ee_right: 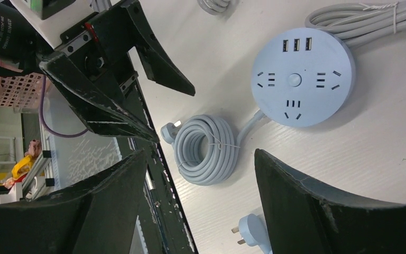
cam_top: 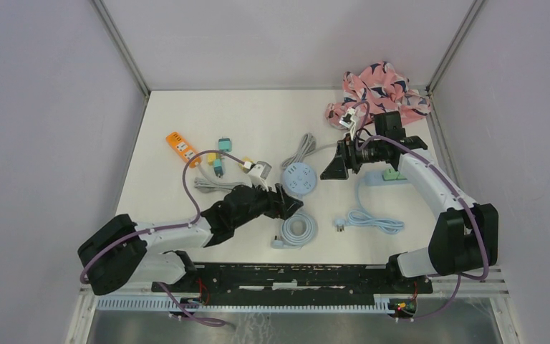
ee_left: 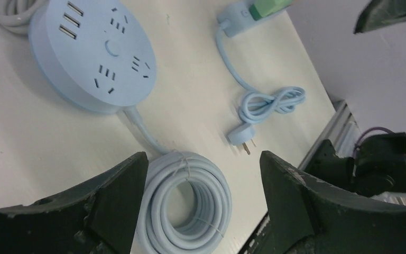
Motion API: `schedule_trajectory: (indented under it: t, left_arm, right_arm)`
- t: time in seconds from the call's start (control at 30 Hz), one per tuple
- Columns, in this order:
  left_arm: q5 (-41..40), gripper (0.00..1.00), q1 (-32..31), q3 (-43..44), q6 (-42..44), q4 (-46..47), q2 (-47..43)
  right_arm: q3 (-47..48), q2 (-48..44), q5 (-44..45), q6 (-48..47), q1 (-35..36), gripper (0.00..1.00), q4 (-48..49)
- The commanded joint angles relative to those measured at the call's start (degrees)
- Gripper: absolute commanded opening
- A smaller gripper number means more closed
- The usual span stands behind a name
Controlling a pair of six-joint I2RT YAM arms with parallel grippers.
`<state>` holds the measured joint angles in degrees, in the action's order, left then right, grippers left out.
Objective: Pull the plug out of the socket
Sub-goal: Pick up the socket from the center of the board.
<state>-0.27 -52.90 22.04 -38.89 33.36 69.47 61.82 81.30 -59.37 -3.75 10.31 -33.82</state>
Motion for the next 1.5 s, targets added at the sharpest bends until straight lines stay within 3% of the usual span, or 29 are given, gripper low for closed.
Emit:
schedule_trajectory:
  t: [0.0, 0.07, 0.17, 0.4, 0.53, 0.73, 0.93, 1.2, 1.33, 1.47]
  left_arm:
    - [-10.3, 0.83, -0.8, 7.6, 3.2, -10.1, 4.3]
    - [-14.6, 0.75, -0.6, 10.6, 3.2, -13.9, 7.7]
    - [-17.8, 0.74, 0.7, 13.4, 0.8, -15.3, 11.8]
    - [-2.9, 0.80, 10.5, 10.0, -8.9, 3.2, 20.6]
    - [2.8, 0.82, 11.7, 8.9, -10.9, 13.6, 25.8]
    - [7.1, 0.79, 12.4, 10.5, -14.6, 21.6, 33.9]
    - [9.6, 0.48, 13.7, 10.2, -16.8, 25.1, 35.9]
    - [13.4, 0.13, 18.3, 5.2, -16.4, 29.9, 29.6]
    - [16.4, 0.05, 23.4, 4.4, -14.0, 29.2, 23.5]
    - [17.4, 0.03, 27.2, 6.9, -10.2, 23.1, 18.6]
  right_arm:
    - [1.6, -1.9, -0.5, 0.5, -0.5, 0.80, 2.3]
    - [1.6, -1.9, -0.5, 0.7, -0.5, 0.80, 2.4]
    - [1.7, -2.1, -0.5, 0.7, -0.6, 0.80, 2.4]
    - [1.5, -2.4, -0.8, 0.9, -0.8, 0.80, 2.6]
    - [1.5, -2.4, -1.1, 1.0, -0.8, 0.80, 2.7]
    - [1.4, -2.3, -1.2, 1.0, -0.8, 0.80, 2.8]
    - [1.2, -2.3, -1.3, 1.0, -0.8, 0.80, 2.9]
    - [1.3, -2.5, -1.4, 0.8, -0.8, 0.80, 2.9]
    - [1.4, -2.7, -1.5, 0.8, -0.9, 0.81, 2.8]
    - [1.4, -3.0, -1.5, 0.8, -0.9, 0.81, 2.9]
